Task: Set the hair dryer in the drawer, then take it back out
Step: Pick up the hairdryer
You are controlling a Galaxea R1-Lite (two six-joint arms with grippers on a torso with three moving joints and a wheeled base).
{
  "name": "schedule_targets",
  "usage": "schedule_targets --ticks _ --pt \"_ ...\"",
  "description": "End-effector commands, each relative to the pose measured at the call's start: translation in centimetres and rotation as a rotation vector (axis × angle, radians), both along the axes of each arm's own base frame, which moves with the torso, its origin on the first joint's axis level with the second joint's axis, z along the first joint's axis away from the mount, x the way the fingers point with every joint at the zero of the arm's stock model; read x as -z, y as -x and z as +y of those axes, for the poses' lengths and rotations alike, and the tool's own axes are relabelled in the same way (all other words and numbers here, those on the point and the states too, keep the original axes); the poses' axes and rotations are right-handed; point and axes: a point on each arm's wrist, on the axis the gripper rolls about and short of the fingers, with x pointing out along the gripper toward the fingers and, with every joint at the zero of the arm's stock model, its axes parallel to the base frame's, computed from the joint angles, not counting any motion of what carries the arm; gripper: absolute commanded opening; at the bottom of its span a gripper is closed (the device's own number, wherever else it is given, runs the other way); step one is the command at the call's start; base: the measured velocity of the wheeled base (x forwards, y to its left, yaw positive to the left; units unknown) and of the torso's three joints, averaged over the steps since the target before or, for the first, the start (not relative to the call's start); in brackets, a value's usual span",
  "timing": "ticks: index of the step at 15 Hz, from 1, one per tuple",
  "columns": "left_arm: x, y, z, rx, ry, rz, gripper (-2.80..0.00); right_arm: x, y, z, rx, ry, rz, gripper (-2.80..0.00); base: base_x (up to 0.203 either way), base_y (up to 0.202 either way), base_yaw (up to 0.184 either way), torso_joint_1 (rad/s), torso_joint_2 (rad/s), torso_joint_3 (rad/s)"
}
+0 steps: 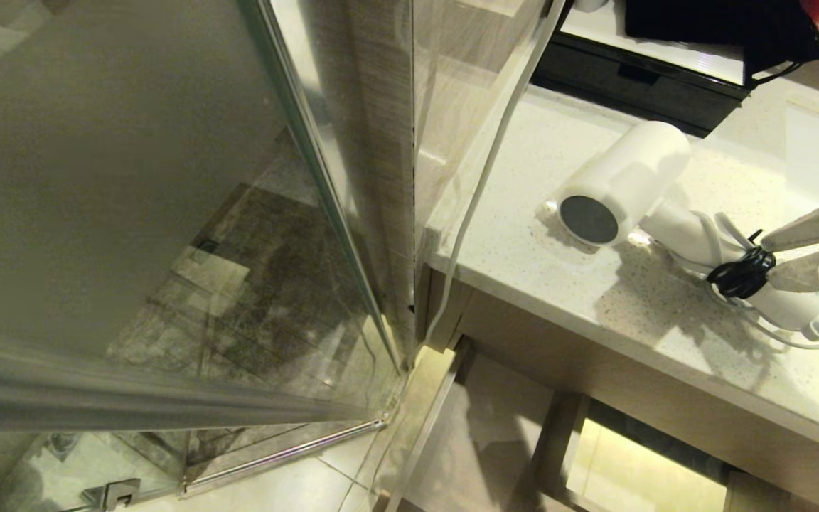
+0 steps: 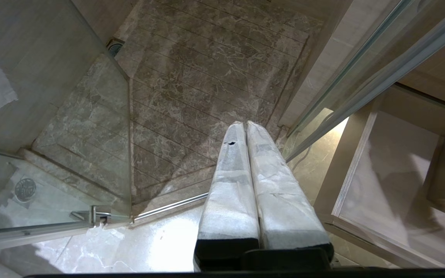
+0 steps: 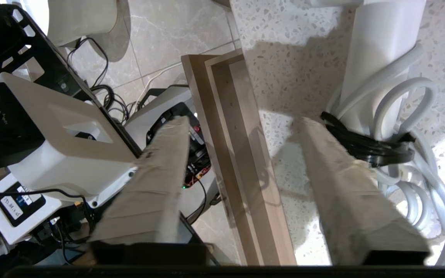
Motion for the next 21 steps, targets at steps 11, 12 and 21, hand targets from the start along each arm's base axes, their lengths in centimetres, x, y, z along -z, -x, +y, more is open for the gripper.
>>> schedule_targets --ticks 11,12,21 --pt "0.0 0.0 0.0 0.000 -0.001 0.000 -2.80 1.2 -3.5 0.8 -0.075 0.166 -0.139 0.00 0.000 0.000 0.000 0.000 0.00 0.000" --pt "0.0 0.0 0.0 0.000 0.000 -0.001 -2.80 1.2 -3.8 0.9 -0.086 0.172 -0.167 0.00 0.000 0.000 0.000 0.000 0.00 0.000" --pt "0.0 0.0 0.0 0.000 0.000 0.000 -2.80 1.3 -6.2 1.4 -0.125 0.220 -0.317 0.00 0.000 0.000 0.000 0.000 0.00 0.000"
